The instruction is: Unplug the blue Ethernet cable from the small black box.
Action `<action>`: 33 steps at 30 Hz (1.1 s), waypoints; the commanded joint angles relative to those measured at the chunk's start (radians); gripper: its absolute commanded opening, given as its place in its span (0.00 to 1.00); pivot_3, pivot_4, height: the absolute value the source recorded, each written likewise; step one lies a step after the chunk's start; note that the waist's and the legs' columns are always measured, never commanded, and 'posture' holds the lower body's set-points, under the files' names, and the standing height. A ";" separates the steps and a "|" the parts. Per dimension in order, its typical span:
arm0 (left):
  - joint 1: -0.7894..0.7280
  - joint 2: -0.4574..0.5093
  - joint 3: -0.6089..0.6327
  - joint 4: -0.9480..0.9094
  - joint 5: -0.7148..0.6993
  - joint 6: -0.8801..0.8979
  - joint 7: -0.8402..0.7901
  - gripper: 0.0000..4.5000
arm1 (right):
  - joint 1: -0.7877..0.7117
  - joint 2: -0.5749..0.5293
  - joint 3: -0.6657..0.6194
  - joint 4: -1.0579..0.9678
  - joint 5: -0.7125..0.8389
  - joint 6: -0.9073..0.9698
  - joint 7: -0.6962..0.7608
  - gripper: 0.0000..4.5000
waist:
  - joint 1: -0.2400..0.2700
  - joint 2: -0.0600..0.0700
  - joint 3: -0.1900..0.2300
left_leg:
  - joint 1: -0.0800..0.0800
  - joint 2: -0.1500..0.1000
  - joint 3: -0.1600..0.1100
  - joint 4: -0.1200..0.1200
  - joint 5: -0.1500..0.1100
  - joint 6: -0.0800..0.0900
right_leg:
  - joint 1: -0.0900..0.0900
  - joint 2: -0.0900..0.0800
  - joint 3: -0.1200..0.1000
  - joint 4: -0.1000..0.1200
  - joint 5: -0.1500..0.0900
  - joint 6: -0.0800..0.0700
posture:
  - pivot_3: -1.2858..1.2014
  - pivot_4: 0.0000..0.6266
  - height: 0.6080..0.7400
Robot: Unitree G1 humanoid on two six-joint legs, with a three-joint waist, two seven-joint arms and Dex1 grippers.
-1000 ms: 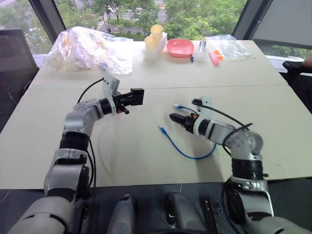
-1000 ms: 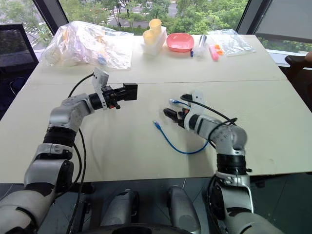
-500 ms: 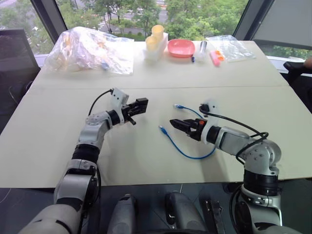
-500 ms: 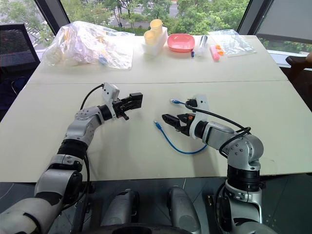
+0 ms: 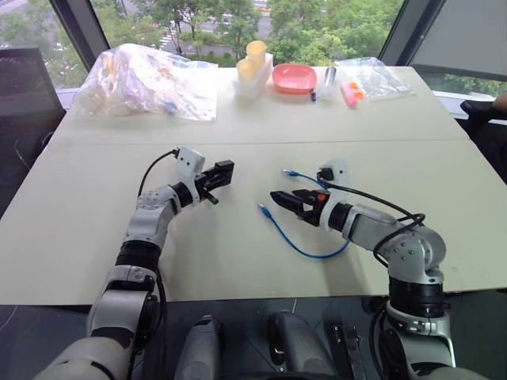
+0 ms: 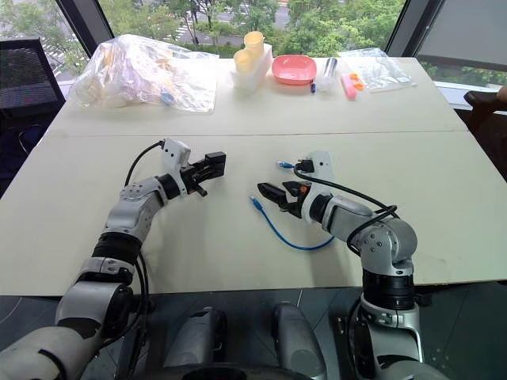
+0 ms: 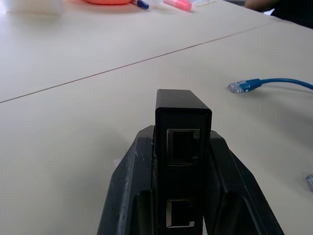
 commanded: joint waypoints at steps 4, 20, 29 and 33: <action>0.019 0.000 0.021 -0.065 -0.024 -0.002 -0.012 0.18 | 0.005 0.002 -0.001 -0.025 -0.007 -0.022 0.012 0.95 | -0.001 0.000 0.000 | 0.000 0.000 0.000 0.000 0.000 0.000 | 0.000 0.000 0.000 0.000 0.000 0.000 | 0.52 0.24 1.00; 0.030 0.004 0.035 -0.143 -0.082 0.095 -0.027 0.27 | 0.012 0.005 0.029 -0.027 -0.039 -0.050 0.038 0.95 | -0.001 0.000 0.000 | 0.000 0.000 0.000 0.000 0.000 0.000 | 0.000 0.000 0.000 0.000 0.000 0.000 | 0.52 0.24 1.00; 0.011 -0.035 0.076 -0.146 -0.082 0.085 0.096 0.18 | 0.017 0.005 0.035 -0.026 -0.049 -0.065 0.042 0.95 | 0.000 0.000 0.000 | 0.000 0.000 0.000 0.000 0.000 0.000 | 0.000 0.000 0.000 0.000 0.000 0.000 | 0.52 0.24 1.00; 0.019 -0.032 0.056 -0.151 -0.053 0.098 0.117 0.18 | 0.020 0.006 0.036 -0.025 -0.056 -0.070 0.041 0.95 | 0.000 0.000 0.000 | 0.000 0.000 0.000 0.000 0.000 0.000 | 0.000 0.000 0.000 0.000 0.000 0.000 | 0.52 0.24 1.00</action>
